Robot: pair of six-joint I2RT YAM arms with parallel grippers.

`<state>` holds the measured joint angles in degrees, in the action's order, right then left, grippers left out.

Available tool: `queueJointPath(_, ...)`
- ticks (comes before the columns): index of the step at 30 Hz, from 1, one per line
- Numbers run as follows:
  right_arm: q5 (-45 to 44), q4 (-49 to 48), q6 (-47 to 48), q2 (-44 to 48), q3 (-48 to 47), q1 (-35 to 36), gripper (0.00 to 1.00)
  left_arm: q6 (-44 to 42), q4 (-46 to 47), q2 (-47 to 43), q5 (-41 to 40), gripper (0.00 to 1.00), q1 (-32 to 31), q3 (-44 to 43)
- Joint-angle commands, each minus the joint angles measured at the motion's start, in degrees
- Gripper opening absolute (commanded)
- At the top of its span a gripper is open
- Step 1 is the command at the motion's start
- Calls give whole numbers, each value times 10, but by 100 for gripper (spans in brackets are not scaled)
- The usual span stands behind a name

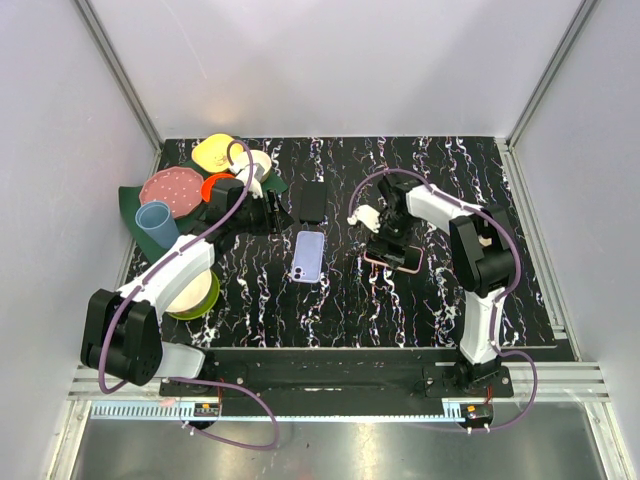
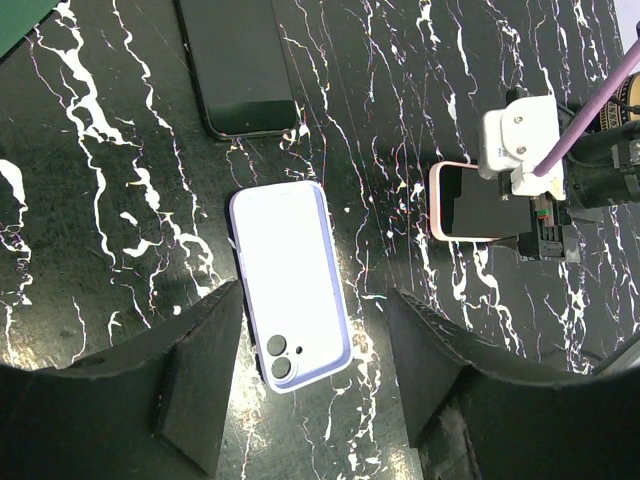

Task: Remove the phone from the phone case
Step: Pick up the phone at the center of the board.

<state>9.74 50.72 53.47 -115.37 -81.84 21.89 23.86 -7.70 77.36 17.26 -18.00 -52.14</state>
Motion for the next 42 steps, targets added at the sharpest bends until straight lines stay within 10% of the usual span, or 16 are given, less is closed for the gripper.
queueJointPath(1, -8, -20, -23, -10, 23, 14, 97, -11, 17, -7, -15, 63, 5, -19)
queueJointPath(8, -24, -84, -44, 8, 77, 19, 94, -18, 4, -1, -13, 63, 7, -33)
queueJointPath(18, -21, -120, -72, 51, 114, 24, 47, -61, -6, 4, -27, 66, 12, -66)
queueJointPath(42, 9, -227, -149, 243, 179, 75, 41, -51, -34, 145, 114, 68, 36, -174)
